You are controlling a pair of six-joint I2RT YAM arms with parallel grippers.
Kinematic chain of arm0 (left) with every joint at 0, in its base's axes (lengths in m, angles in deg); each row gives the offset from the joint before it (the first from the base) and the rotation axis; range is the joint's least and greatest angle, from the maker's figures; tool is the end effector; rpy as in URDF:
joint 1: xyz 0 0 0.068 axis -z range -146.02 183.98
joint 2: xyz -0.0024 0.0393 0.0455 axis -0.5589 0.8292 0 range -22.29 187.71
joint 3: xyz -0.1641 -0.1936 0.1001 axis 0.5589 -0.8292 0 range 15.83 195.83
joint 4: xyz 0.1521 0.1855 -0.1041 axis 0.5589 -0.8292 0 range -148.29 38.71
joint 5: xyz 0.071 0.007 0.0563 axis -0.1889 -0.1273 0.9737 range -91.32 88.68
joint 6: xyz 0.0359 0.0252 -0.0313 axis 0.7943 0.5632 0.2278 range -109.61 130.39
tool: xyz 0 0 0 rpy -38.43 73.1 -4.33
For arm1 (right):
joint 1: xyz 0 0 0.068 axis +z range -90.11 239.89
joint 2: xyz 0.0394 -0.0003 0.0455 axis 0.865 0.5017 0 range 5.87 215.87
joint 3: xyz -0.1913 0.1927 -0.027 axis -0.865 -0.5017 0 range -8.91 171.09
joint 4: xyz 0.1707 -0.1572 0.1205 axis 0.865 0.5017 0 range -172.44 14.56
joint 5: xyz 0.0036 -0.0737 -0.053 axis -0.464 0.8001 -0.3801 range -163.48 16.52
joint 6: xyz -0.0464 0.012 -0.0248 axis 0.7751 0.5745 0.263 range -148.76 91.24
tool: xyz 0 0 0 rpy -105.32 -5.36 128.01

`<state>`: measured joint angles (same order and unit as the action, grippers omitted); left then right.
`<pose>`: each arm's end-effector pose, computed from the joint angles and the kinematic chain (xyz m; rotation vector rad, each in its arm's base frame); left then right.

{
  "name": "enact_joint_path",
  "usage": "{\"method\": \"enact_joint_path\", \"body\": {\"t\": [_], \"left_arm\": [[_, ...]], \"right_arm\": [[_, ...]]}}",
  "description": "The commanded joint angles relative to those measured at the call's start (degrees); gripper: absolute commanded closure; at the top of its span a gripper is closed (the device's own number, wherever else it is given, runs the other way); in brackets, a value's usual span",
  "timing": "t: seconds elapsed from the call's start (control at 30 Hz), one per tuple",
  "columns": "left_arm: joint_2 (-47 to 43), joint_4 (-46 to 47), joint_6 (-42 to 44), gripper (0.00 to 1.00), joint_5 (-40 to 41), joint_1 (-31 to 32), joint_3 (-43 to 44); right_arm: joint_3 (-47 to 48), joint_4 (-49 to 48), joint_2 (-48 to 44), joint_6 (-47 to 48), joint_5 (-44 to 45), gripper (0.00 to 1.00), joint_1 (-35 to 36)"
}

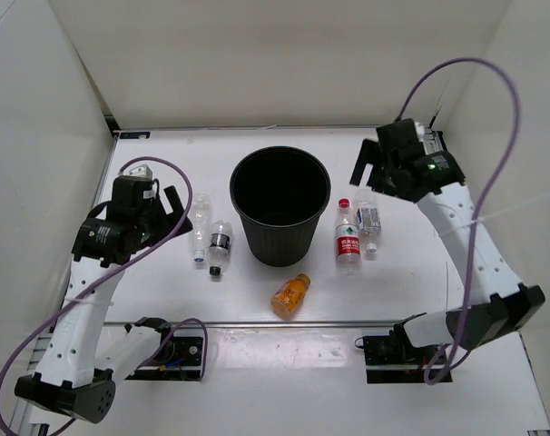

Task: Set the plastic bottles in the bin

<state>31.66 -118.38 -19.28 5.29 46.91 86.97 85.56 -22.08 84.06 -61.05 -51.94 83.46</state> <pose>0.1485 -0.0298 0.3730 -0.4064 2.4093 -0.1924 0.2446 0.0926 0.4237 0.3546 2.2476 0.0690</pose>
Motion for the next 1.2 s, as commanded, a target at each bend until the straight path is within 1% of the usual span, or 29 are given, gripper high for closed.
{"method": "enact_joint_path", "body": {"t": [0.0, 0.03, 0.17, 0.27, 0.3, 0.33, 0.5, 0.6, 0.7, 0.83, 0.87, 0.9, 0.93, 0.97, 1.07, 1.1, 1.17], "left_arm": [[0.4, 2.2, -0.3, 0.0, 0.4, 1.4, 2.9], [1.0, 2.2, -0.3, 0.0, 0.4, 1.4, 3.5], [1.5, 2.2, -2.6, 0.0, 1.0, 1.4, 3.5], [2.7, 2.2, -4.2, 0.0, 1.6, 0.6, 4.0], [2.7, 1.4, -7.1, 0.0, 2.4, 0.6, 3.2], [3.3, 0.7, -7.9, 0.0, 3.1, 0.1, 3.2], [3.9, 0.7, -7.4, 0.0, 2.6, -1.2, 1.0], [3.9, 0.7, -7.4, 0.0, 3.1, -1.8, 0.4], [3.9, 0.2, -7.4, 0.0, 3.1, -2.3, -0.1], [3.9, -0.4, -7.4, 0.0, 2.5, -2.3, -1.3], [4.4, -1.0, -7.4, 0.0, 2.5, -2.3, -1.3], [4.9, -1.5, -7.4, 0.0, 2.5, -2.3, -1.3], [4.9, -1.6, -7.4, 0.0, 2.5, -2.3, -1.3], [4.9, -1.6, -7.4, 0.0, 2.5, -2.3, -1.3], [4.9, -0.8, -7.4, 0.0, 2.5, -2.3, -1.3], [5.5, -0.1, -7.4, 0.0, 2.5, -2.3, -1.3], [6.3, -0.1, -6.9, 0.0, 2.5, -2.3, -0.6]], "right_arm": [[-6.3, -2.1, 2.3, 7.6, -11.1, 0.0, -2.5], [-8.3, -2.8, 3.6, 8.3, -13.3, 0.0, -3.3], [-11.5, -6.6, 7.7, 10.5, -17.4, 0.0, -6.6], [-11.5, -10.4, 10.7, 11.4, -15.0, 0.0, -8.0], [-11.5, -11.1, 12.7, 12.3, -15.0, 0.0, -8.5], [-10.6, -11.1, 13.9, 12.3, -15.0, 0.0, -9.6], [-7.2, -11.7, 22.3, 13.7, -15.9, 0.0, -12.1], [-7.2, -12.7, 25.6, 12.5, -15.9, 0.0, -14.7], [-9.3, -15.3, 28.1, 12.5, -19.2, 0.0, -17.4], [-9.3, -15.3, 32.8, 12.5, -21.0, 0.0, -18.6], [-9.3, -15.8, 33.7, 13.1, -21.0, 0.04, -19.1], [-9.3, -15.8, 33.7, 13.1, -21.0, 0.12, -19.6], [-8.6, -15.8, 34.3, 13.1, -21.0, 0.19, -19.6], [-8.6, -15.3, 34.3, 13.1, -21.0, 0.31, -20.5], [-8.1, -13.9, 34.3, 12.6, -21.0, 0.41, -22.2], [-8.1, -13.9, 33.3, 12.6, -21.0, 0.51, -22.7], [-8.1, -12.1, 29.6, 10.6, -20.5, 0.57, -22.7]]}}
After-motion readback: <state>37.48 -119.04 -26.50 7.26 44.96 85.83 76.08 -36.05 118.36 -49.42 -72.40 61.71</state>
